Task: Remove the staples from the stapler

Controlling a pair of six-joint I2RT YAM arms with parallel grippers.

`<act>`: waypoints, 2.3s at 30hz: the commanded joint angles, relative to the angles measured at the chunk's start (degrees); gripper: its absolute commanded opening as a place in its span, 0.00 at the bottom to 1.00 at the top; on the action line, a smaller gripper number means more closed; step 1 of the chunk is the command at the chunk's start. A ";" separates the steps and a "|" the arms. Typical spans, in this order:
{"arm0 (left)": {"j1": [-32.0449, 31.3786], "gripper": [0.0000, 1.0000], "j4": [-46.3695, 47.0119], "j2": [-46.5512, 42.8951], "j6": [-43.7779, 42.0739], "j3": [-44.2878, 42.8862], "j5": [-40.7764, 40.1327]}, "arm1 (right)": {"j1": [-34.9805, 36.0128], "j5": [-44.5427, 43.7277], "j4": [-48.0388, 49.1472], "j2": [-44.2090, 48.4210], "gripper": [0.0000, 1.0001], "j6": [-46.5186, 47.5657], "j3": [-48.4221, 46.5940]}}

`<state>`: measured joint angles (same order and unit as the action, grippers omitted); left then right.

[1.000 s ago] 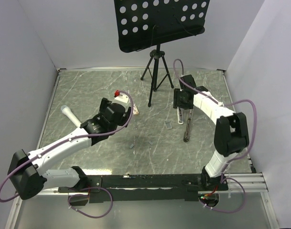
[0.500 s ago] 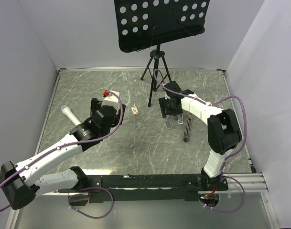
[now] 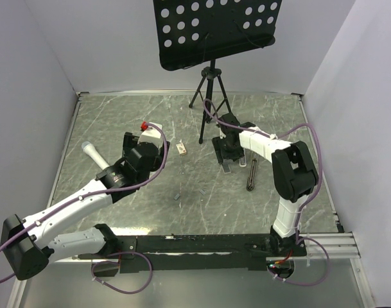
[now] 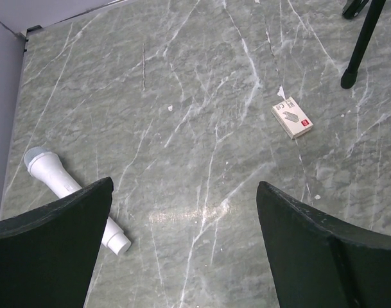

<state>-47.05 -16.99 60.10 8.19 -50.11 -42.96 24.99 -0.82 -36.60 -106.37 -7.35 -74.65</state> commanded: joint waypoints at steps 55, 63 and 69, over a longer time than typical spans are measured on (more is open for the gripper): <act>-1.73 0.97 7.14 -8.68 -0.54 3.17 -3.19 | 18.16 0.56 -2.42 -8.77 0.44 1.91 -11.39; 13.77 0.97 4.08 -7.90 12.97 -0.42 18.38 | 18.34 1.86 -1.11 -1.75 0.57 0.94 -8.14; 33.82 0.97 1.00 -5.87 19.84 -1.66 37.57 | 19.91 4.07 0.30 2.38 0.56 -1.34 -5.68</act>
<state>-23.44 -14.85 53.80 20.88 -49.65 -21.47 43.53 1.39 -37.89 -110.26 -6.85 -81.87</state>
